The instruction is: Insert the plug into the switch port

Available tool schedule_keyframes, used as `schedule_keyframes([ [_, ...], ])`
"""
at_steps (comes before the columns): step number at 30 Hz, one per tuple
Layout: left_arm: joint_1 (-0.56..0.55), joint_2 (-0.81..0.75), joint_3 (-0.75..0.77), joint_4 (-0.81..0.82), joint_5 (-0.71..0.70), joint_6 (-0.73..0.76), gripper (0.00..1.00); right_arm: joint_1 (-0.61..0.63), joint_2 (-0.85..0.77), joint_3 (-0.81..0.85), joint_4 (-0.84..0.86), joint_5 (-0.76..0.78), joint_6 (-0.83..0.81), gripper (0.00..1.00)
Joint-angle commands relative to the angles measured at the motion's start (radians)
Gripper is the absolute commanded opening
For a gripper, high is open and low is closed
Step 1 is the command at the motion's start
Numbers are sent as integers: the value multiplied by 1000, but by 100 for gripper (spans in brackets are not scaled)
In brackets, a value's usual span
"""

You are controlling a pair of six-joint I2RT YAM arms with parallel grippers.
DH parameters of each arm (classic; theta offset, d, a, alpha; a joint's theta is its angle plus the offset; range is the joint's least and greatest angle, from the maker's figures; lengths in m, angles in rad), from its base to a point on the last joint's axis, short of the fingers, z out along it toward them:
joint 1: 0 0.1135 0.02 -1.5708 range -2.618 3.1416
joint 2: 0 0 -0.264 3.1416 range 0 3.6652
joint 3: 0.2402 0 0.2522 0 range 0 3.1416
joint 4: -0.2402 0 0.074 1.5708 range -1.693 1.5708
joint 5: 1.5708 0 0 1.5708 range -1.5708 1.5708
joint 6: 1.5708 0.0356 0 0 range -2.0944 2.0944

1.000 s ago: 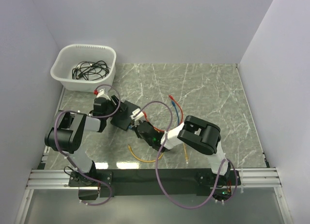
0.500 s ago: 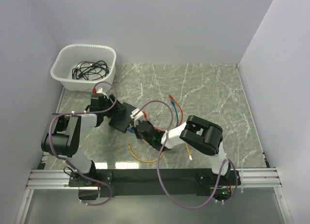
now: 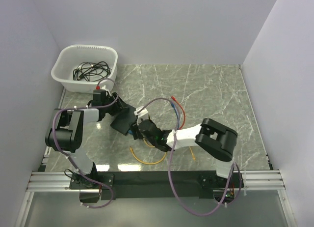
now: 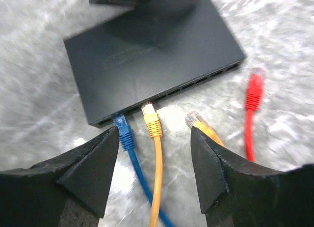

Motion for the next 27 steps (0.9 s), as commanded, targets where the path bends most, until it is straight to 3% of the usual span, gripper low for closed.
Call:
schedule_keyframes([
  [1, 10, 8, 53, -102, -16, 36, 60, 8, -135, 36, -118, 66, 90, 68],
  [8, 15, -49, 100, -147, -1, 33, 60, -21, -267, 24, -304, 111, 138, 71],
  [13, 5, -134, 14, -101, 3, 22, 60, -83, -362, -12, -344, 22, 193, 71],
  [16, -7, -199, -41, -98, -33, 8, 60, -91, -381, -9, -411, 57, 177, 71],
  [17, -19, -217, -51, -116, -54, 10, 60, -92, -381, 0, -434, 72, 178, 71],
  [20, -138, -329, -66, -188, -320, 47, 60, -121, -361, 8, -492, 91, 183, 71],
  [27, -173, -408, -129, -205, -480, 74, 59, -176, -214, 111, -568, 13, 200, 68],
])
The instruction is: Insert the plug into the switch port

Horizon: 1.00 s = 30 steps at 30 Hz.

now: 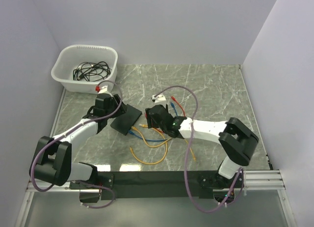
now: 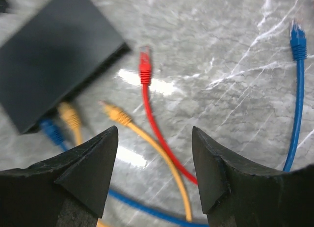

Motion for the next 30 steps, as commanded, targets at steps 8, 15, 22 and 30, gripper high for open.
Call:
schedule_keyframes([
  [8, 4, -101, -135, 38, -278, 9, 59, -52, 159, 154, -40, -64, 12, 64],
  [15, 4, -122, -174, 61, -297, -4, 60, -53, 279, 231, -34, -81, 12, 60],
  [22, 4, -97, -166, 49, -304, -12, 60, -70, 370, 327, -65, -64, -12, 55],
  [30, 4, -85, -160, 42, -313, -17, 59, -98, 408, 352, -65, -93, -2, 46],
])
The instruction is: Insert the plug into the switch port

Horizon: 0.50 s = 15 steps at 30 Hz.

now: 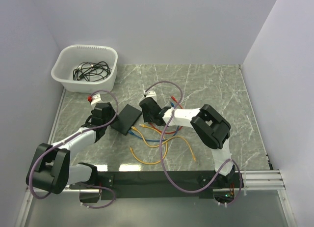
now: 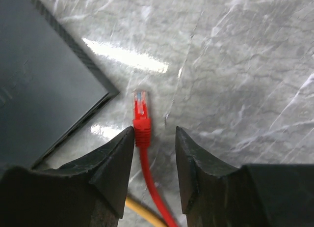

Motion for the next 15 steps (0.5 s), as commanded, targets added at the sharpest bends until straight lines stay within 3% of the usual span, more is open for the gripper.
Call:
schedule_keyframes([
  [1, -3, 10, 12, 17, -20, -12, 59, -9, 19, 46, 3, -6, 5, 44],
  [9, -3, 24, 17, 15, -14, -11, 59, -9, 33, 37, 21, -47, 5, 34],
  [12, -3, 30, 21, 14, -9, -11, 59, -9, 30, 21, 38, -75, -2, 23],
  [15, -3, 40, 26, 14, -2, -8, 60, -9, 21, 0, 46, -80, -12, 0],
])
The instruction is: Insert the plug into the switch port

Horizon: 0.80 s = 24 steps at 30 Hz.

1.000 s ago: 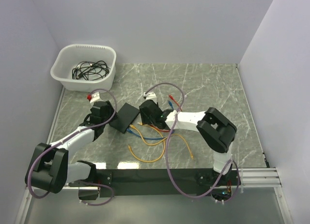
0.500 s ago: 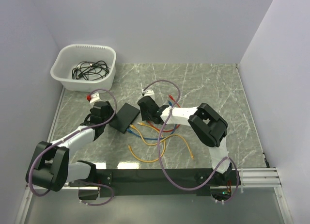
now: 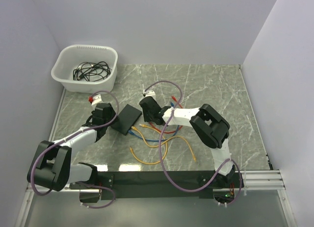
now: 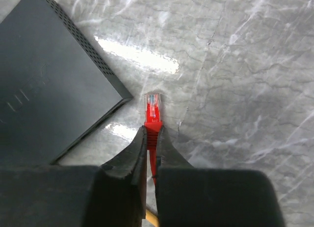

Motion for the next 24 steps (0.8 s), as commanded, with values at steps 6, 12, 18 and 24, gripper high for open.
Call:
schedule_keyframes([
  [6, -3, 31, 35, 15, 14, -3, 61, -1, -186, -157, 175, 18, -80, 0],
  [12, -3, 65, 50, 24, 46, 16, 62, -3, -470, -527, 592, -175, -171, 0],
  [18, -3, 76, 56, 20, 51, 16, 62, -3, -558, -653, 801, -299, -212, 0],
  [24, -3, 87, 64, 18, 48, 16, 61, -3, -564, -679, 848, -333, -209, 0],
])
